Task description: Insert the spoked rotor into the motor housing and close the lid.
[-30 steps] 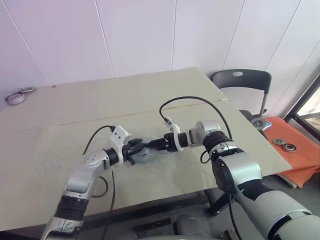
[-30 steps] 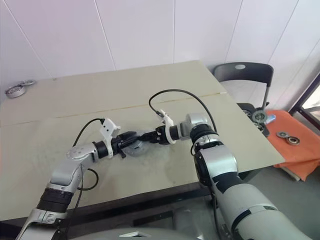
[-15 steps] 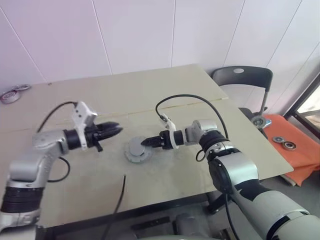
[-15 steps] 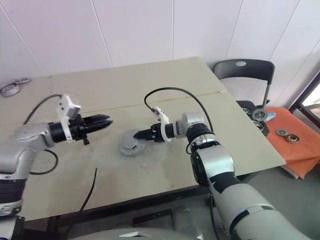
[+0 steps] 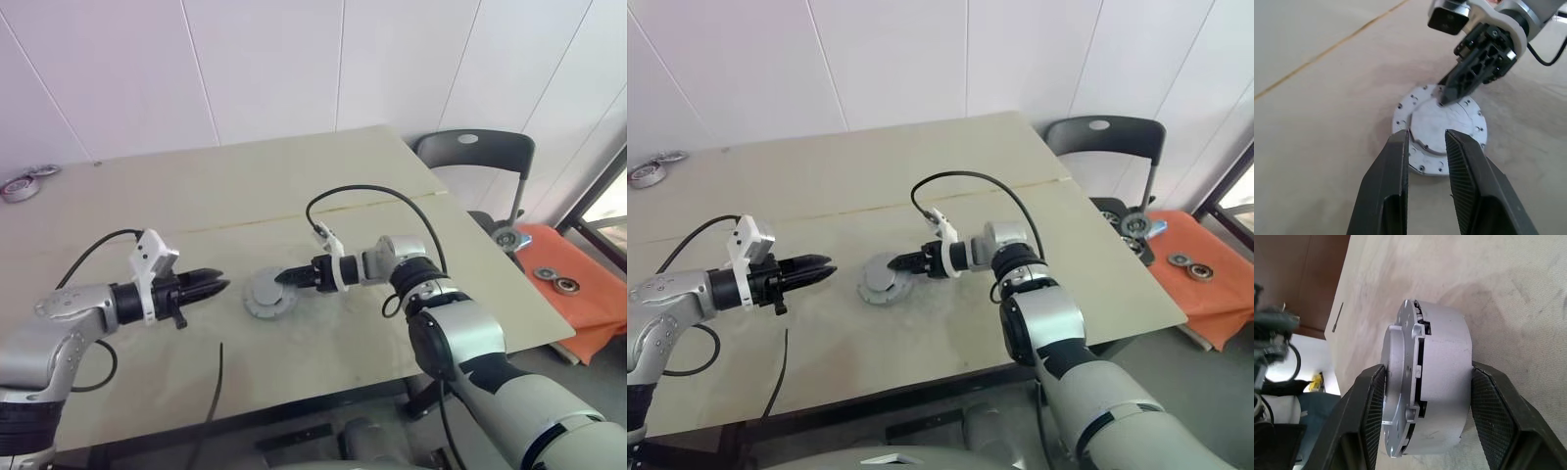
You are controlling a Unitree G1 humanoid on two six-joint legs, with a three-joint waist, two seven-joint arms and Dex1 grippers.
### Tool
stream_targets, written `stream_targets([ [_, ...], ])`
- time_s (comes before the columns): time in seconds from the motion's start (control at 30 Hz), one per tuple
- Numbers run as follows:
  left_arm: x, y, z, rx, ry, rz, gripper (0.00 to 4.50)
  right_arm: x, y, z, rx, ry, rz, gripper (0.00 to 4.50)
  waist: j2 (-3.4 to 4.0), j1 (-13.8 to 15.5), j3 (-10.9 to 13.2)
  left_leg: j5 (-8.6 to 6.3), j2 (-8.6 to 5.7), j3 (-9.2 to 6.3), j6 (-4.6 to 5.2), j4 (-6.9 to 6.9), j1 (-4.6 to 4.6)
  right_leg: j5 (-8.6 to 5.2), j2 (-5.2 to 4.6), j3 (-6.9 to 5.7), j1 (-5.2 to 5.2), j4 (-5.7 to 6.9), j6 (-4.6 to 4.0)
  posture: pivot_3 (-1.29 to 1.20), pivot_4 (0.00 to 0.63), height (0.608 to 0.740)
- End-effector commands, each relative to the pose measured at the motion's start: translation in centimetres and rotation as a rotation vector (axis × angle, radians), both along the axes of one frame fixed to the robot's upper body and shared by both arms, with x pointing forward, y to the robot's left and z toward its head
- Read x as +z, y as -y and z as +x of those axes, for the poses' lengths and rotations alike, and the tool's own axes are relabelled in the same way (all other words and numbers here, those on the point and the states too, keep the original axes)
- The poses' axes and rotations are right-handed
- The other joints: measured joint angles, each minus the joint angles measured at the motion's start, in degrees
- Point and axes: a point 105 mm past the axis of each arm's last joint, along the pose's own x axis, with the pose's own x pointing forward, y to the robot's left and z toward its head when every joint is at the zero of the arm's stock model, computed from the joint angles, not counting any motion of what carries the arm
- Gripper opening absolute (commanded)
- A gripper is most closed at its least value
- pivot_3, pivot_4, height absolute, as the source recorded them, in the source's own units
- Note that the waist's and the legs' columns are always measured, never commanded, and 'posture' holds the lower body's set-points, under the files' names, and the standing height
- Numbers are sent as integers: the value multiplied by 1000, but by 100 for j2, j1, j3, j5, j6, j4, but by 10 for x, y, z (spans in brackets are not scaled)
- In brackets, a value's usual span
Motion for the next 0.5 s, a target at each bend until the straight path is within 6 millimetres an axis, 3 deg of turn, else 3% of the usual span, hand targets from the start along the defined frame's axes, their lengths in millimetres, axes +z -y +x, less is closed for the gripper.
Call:
stream_targets([
  [0.03,14,-4,-1,21,49,5,1228,-37,10,-10,-44,-81,-171,2243,-1,4,0,0,0,0,0,1,0,0,0,0,1,0,0,0,0,740],
  [0.2,6,1,-9,30,26,-25,1228,-32,8,-7,-134,-151,-80,2243,-1,6,1,0,-1,1,0,6,0,0,-1,0,5,-3,-2,0,0,740],
  [0.37,2,-5,-13,57,14,-29,1228,-41,6,-14,-160,-225,-62,2243,-5,7,1,0,-1,0,0,5,-3,0,-1,0,2,-4,-2,0,0,740],
  [0.5,2,-13,-13,88,13,-20,1228,-30,2,-9,-200,-257,-6,2243,-7,2,1,0,-1,2,0,6,-2,0,-1,0,2,-4,-2,0,0,740],
])
